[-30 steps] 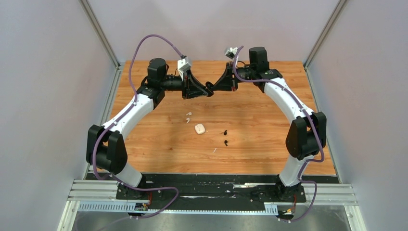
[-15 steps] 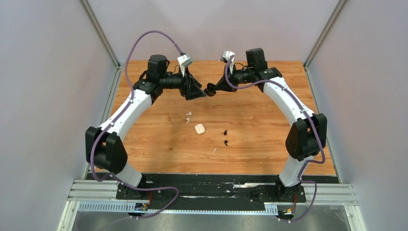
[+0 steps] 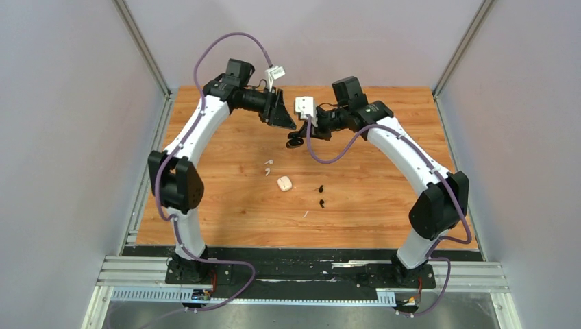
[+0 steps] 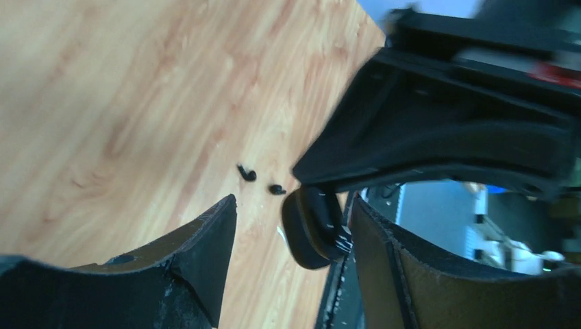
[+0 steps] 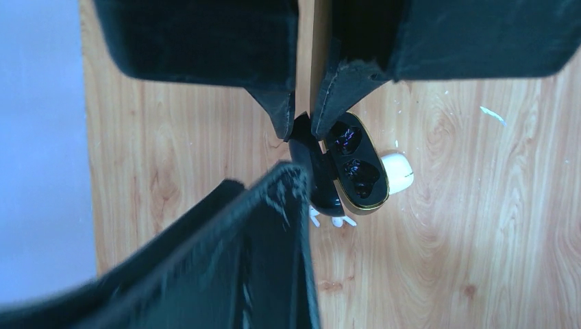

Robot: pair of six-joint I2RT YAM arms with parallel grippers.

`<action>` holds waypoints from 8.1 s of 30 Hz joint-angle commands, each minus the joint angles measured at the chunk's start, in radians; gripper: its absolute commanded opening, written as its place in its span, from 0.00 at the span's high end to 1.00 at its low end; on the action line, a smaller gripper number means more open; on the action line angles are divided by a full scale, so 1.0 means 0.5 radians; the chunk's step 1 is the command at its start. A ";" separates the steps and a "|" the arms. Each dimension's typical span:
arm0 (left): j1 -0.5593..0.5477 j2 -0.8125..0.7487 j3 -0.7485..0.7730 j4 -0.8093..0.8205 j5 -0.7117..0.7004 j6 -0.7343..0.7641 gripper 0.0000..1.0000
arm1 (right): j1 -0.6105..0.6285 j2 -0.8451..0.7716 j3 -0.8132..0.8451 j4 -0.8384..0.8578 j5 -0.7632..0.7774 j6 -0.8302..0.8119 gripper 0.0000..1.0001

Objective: Insert the wireless bluetooth earbuds into the charging case
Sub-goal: Adjust the charging case, then adjust the earbud at the center of the board.

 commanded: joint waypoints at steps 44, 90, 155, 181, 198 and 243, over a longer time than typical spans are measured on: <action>0.008 0.455 0.501 -0.998 0.313 0.258 0.56 | 0.207 -0.010 0.068 0.066 0.277 -0.320 1.00; 0.150 0.036 -0.048 -0.638 0.193 0.187 1.00 | -0.211 -0.176 -0.905 -0.067 -0.230 0.081 0.63; 0.213 -0.170 -0.365 -0.590 0.049 0.220 1.00 | -0.074 0.214 -0.946 -0.245 0.079 -0.916 0.67; 0.213 -0.168 -0.373 -0.582 0.061 0.217 1.00 | 0.016 0.056 -1.170 -0.082 -0.006 -0.465 0.68; 0.213 -0.175 -0.385 -0.585 0.064 0.230 1.00 | 0.005 0.060 -1.240 0.162 0.261 -0.172 0.82; 0.210 -0.187 -0.359 -0.642 0.014 0.265 1.00 | -0.102 -0.105 -1.247 0.938 1.323 1.907 0.57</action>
